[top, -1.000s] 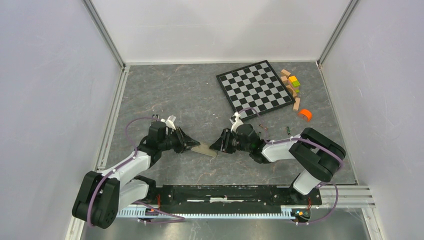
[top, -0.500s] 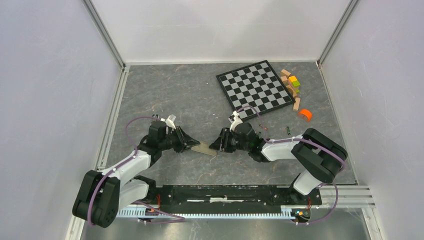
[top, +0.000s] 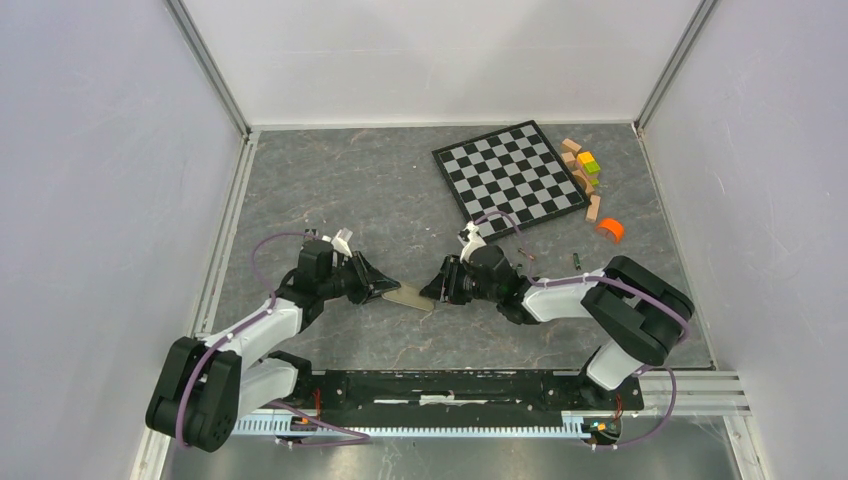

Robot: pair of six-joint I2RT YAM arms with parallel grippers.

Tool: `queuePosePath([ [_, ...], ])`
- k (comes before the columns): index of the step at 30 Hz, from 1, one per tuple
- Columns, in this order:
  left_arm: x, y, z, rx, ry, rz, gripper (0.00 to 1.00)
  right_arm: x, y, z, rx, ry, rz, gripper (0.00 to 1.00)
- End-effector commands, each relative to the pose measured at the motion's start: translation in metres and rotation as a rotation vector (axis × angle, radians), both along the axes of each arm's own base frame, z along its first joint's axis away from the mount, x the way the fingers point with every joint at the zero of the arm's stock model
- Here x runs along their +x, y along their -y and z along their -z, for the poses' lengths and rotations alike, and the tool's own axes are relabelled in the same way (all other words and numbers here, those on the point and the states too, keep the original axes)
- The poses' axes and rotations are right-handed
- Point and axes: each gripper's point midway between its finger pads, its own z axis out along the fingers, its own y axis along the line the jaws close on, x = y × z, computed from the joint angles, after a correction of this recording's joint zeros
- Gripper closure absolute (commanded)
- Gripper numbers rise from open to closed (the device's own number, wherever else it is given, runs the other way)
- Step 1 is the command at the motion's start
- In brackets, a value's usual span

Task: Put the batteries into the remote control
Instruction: Remove the battery cover from the remote control.

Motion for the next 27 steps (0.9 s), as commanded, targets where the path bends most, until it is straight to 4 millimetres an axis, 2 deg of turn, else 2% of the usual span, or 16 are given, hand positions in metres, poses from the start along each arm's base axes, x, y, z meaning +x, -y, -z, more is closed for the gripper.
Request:
queuePosePath([
  [1, -0.014, -0.016, 0.034, 0.124, -0.088, -0.020, 0.98, 0.001, -0.003, 0.003, 0.006, -0.014, -0.002, 0.59],
  [4, -0.014, -0.016, 0.034, 0.125, -0.089, -0.016, 0.98, -0.002, 0.001, 0.011, -0.016, -0.046, 0.007, 0.60],
  [10, -0.016, -0.017, 0.035, 0.126, -0.088, -0.017, 0.98, -0.001, 0.009, 0.013, -0.051, -0.038, 0.033, 0.59],
  [16, -0.015, -0.017, 0.034, 0.125, -0.086, -0.017, 0.98, -0.002, 0.006, 0.013, -0.037, -0.043, 0.022, 0.58],
  [21, -0.017, -0.015, 0.033, 0.117, -0.083, -0.002, 0.98, -0.010, -0.001, 0.014, 0.037, -0.085, 0.001, 0.58],
  [24, -0.019, -0.012, 0.031, 0.102, -0.080, 0.014, 0.98, -0.019, -0.008, 0.005, 0.136, -0.120, -0.024, 0.58],
  [27, -0.021, -0.008, 0.030, 0.094, -0.076, 0.032, 0.98, -0.026, -0.016, -0.018, 0.284, -0.124, -0.054, 0.60],
])
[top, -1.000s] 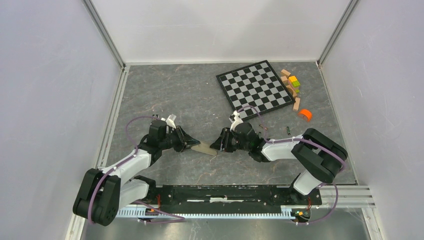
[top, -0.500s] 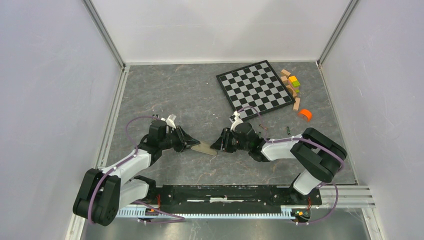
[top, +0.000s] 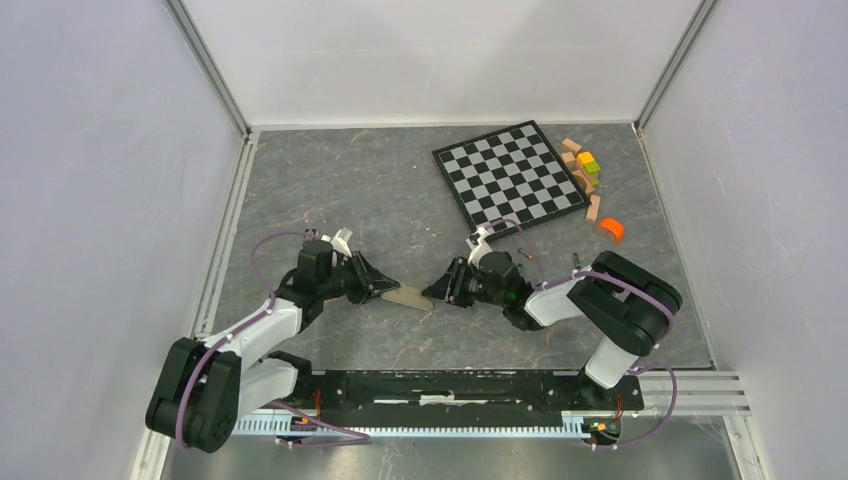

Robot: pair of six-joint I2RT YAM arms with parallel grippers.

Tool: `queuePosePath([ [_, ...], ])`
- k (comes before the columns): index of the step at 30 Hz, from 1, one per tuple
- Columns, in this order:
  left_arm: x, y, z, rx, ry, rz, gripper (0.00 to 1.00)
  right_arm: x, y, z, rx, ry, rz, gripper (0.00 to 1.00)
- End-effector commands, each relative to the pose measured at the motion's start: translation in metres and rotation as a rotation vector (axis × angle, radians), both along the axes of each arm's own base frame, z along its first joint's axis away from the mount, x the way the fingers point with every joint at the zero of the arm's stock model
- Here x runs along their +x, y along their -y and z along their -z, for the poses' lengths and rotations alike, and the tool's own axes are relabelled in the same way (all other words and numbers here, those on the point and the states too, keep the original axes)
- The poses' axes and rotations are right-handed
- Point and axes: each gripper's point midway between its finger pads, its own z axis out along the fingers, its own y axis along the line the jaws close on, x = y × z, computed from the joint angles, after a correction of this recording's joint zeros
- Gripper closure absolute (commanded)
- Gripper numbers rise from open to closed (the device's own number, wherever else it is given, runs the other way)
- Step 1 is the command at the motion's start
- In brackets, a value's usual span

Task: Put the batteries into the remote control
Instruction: Remove the battery cover from the remote control.

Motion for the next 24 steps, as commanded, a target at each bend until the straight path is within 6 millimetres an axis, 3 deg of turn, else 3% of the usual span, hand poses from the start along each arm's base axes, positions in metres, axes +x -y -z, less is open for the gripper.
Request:
queuePosePath([
  [1, -0.022, -0.007, 0.031, 0.094, -0.080, 0.035, 0.98, -0.022, -0.018, -0.033, 0.239, -0.032, -0.083, 0.61],
  [9, -0.025, -0.004, 0.037, 0.118, -0.092, 0.034, 0.98, -0.024, -0.028, -0.122, 0.569, 0.173, -0.165, 0.65],
  [11, -0.025, -0.004, 0.036, 0.120, -0.089, 0.030, 0.98, -0.023, -0.029, -0.135, 0.616, 0.200, -0.181, 0.65],
  [21, -0.021, -0.023, 0.040, 0.254, -0.103, -0.013, 0.98, -0.006, -0.011, -0.136, 0.576, 0.250, -0.109, 0.67],
  [24, -0.018, -0.027, 0.036, 0.290, -0.087, -0.019, 0.98, 0.003, -0.007, -0.126, 0.529, 0.228, -0.084, 0.66],
])
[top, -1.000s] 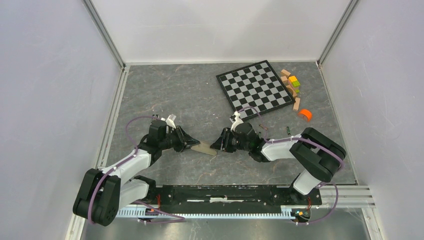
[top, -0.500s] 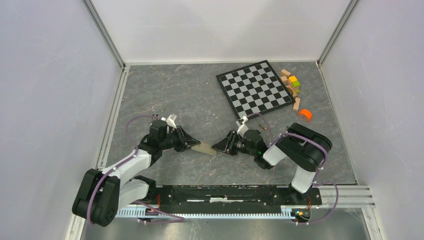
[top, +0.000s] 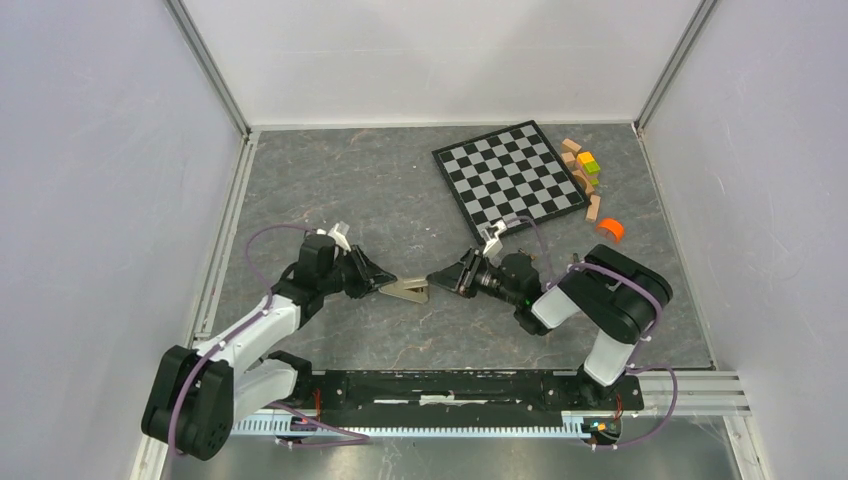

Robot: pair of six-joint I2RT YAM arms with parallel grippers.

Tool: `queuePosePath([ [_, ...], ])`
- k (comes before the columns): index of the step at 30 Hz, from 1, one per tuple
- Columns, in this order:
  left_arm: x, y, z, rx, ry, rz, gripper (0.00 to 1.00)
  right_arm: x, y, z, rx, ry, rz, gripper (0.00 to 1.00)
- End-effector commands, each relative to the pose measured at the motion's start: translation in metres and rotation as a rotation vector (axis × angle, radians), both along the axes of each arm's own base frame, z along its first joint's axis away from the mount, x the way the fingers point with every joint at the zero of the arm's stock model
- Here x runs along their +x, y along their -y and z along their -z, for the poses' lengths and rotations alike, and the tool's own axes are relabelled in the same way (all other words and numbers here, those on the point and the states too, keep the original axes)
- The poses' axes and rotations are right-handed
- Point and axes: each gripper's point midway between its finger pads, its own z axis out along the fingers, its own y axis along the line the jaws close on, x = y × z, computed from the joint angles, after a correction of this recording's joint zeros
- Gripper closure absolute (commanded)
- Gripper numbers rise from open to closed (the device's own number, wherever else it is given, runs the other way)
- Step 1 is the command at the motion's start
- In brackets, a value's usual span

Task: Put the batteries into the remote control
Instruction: Remove the battery cover from the remote control.

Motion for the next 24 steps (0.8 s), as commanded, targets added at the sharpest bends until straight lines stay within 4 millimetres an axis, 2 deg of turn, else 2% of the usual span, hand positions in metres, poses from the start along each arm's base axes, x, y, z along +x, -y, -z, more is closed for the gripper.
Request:
queuePosePath([
  [1, -0.026, -0.024, 0.039, 0.219, -0.109, 0.022, 0.98, -0.008, -0.013, -0.090, 0.234, 0.216, -0.098, 0.66],
  [8, -0.002, -0.045, 0.016, 0.379, -0.038, -0.030, 0.98, 0.014, 0.021, -0.026, 0.002, 0.082, 0.037, 0.63],
  [12, 0.011, -0.056, -0.002, 0.455, -0.017, -0.059, 0.98, 0.022, 0.040, -0.001, -0.136, 0.071, 0.080, 0.59],
  [14, 0.015, -0.057, -0.011, 0.483, 0.020, -0.033, 0.98, 0.025, 0.046, 0.003, -0.215, 0.106, 0.081, 0.56],
  [17, 0.021, -0.048, -0.030, 0.453, 0.067, 0.005, 0.98, 0.031, 0.053, 0.006, -0.348, 0.187, 0.056, 0.50],
  [20, 0.023, -0.030, -0.050, 0.379, 0.121, 0.092, 0.98, 0.036, 0.057, -0.002, -0.445, 0.276, 0.014, 0.45],
  [24, 0.014, -0.005, -0.076, 0.275, 0.209, 0.251, 0.98, 0.034, 0.054, -0.025, -0.502, 0.442, -0.093, 0.35],
])
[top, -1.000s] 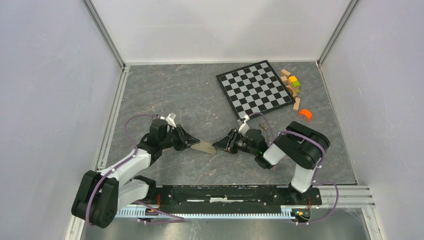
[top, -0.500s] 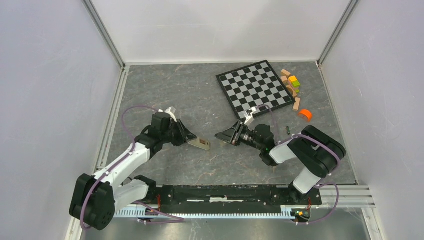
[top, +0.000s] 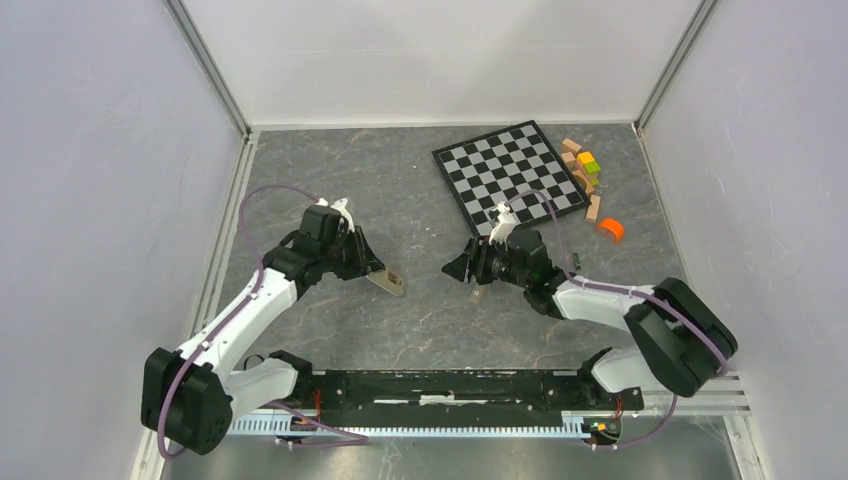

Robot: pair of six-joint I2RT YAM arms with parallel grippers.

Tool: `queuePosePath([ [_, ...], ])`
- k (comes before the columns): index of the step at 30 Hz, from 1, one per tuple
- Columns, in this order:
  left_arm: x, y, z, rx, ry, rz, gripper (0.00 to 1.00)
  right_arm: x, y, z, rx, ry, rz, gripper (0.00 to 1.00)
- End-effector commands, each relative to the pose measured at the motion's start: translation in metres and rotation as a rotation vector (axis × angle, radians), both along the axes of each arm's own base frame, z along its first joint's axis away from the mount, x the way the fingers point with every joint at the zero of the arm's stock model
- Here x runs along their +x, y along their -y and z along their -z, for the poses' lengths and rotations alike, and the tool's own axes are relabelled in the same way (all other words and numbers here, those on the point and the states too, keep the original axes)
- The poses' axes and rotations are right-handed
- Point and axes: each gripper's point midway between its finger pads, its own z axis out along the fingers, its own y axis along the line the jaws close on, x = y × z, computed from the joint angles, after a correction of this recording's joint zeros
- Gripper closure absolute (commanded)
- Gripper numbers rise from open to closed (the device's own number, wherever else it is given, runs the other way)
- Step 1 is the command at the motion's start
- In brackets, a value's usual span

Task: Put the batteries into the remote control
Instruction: Remove the battery cover from the remote control, then adjust the remote control.

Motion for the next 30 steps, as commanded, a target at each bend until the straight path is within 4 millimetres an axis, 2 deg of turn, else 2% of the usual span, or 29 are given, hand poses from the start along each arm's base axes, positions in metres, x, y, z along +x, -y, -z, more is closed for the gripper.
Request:
queuePosePath([
  [1, -0.007, 0.031, -0.047, -0.110, 0.113, 0.268, 0.98, -0.003, 0.001, -0.027, -0.133, 0.236, -0.183, 0.25],
  [3, -0.015, 0.043, -0.065, -0.167, 0.148, 0.368, 0.98, -0.022, -0.009, -0.047, -0.074, 0.347, -0.333, 0.13],
  [7, -0.035, 0.062, -0.098, -0.277, 0.253, 0.549, 0.98, -0.058, -0.017, -0.079, 0.014, 0.519, -0.553, 0.04],
  [8, -0.046, 0.067, -0.107, -0.319, 0.272, 0.616, 0.98, -0.064, -0.017, -0.086, 0.027, 0.560, -0.588, 0.02],
  [11, -0.080, 0.076, -0.133, -0.446, 0.332, 0.841, 0.98, -0.083, -0.023, -0.107, 0.120, 0.598, -0.677, 0.02],
  [14, -0.081, 0.075, -0.146, -0.421, 0.417, 0.863, 0.98, -0.108, -0.036, -0.120, 0.177, 0.597, -0.797, 0.02],
  [17, -0.091, 0.076, -0.155, -0.442, 0.445, 0.935, 0.98, -0.123, -0.048, -0.120, 0.142, 0.621, -0.878, 0.02],
  [24, -0.097, 0.071, -0.139, -0.393, 0.407, 1.037, 0.98, -0.138, -0.064, -0.125, 0.175, 0.513, -1.000, 0.26],
  [27, -0.097, 0.072, -0.139, -0.395, 0.409, 1.044, 0.98, -0.143, -0.069, -0.131, 0.183, 0.522, -1.030, 0.36],
  [30, -0.099, 0.072, -0.141, -0.404, 0.415, 1.055, 0.98, -0.144, -0.071, -0.131, 0.173, 0.513, -1.048, 0.51],
])
